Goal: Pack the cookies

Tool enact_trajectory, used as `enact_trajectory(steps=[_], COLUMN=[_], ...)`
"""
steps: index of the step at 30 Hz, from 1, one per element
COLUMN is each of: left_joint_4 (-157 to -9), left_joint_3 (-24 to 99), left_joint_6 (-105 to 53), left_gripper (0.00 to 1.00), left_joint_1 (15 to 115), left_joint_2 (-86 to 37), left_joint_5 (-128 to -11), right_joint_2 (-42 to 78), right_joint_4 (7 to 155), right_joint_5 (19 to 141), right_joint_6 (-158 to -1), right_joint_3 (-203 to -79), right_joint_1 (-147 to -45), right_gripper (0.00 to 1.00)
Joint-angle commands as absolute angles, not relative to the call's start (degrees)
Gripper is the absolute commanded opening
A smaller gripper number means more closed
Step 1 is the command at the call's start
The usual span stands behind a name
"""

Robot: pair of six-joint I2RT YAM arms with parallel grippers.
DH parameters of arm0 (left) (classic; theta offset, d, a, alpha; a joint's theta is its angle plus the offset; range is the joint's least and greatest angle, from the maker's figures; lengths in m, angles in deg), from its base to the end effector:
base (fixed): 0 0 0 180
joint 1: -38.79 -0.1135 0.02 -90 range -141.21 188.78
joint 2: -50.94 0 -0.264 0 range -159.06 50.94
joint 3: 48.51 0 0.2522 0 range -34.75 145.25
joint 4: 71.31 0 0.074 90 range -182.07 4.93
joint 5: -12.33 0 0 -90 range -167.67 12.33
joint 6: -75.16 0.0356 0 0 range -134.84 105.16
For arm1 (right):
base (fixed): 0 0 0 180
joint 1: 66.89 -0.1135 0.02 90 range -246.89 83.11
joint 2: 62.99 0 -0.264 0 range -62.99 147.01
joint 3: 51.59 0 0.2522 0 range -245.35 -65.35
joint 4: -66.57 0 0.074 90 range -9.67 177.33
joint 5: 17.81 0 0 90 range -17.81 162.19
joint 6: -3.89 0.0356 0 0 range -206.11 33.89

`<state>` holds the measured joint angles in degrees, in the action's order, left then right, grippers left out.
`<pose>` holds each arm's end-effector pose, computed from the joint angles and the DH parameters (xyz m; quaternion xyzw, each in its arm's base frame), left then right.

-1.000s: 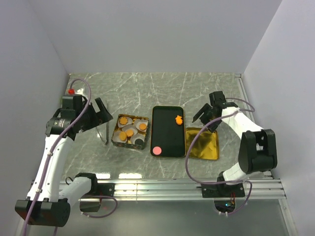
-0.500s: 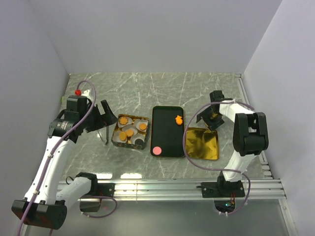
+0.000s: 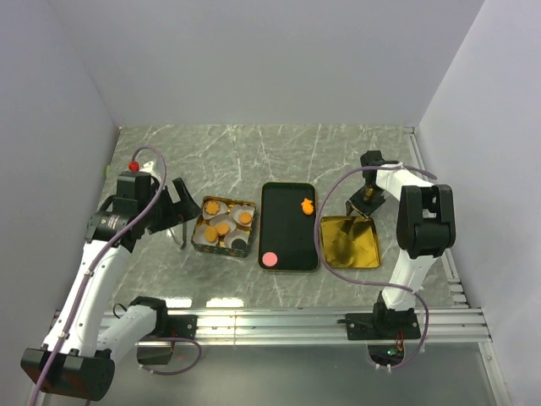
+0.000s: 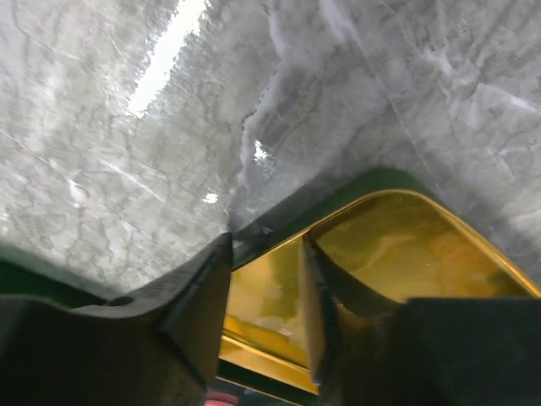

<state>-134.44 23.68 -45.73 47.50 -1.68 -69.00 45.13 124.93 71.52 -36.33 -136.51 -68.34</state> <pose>0.1736 -0.0320 0.3325 -0.1470 0.9050 -0.1985 0.3464 0.3499 0.0084 0.1566 0.4086 0.9097 0.0266 0.0689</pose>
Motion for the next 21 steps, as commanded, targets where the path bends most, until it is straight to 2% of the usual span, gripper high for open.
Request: enact_trajectory(steps=[1, 4, 9, 15, 21], left_joint_4=[-131.48, -132.09, -133.15, -133.76, -133.94], left_joint_3=[22.21, 21.59, 22.11, 24.31, 28.17], left_joint_6=[-46.39, -45.95, -44.90, -44.46, -45.24], left_gripper=[0.99, 1.00, 0.99, 0.99, 0.99], left_joint_1=[47.66, 47.58, 47.66, 47.66, 47.66], left_joint_2=[-0.21, 0.49, 1.99, 1.29, 0.23], left_joint_5=[-68.44, -68.79, -69.76, -70.81, -71.69], right_joint_2=[46.08, 45.65, 44.07, 41.08, 34.76], right_joint_4=[127.44, 127.35, 127.44, 132.62, 136.84], right_joint_5=[69.02, 68.59, 66.92, 64.98, 69.72], right_joint_6=[-38.65, -39.27, -40.58, -44.45, -46.47], right_joint_3=[-135.32, -134.27, -134.17, -146.02, -158.69], right_joint_1=[-68.38, -68.38, -68.47, -68.39, -69.00], right_gripper=[0.34, 0.19, 0.00, 0.00, 0.00])
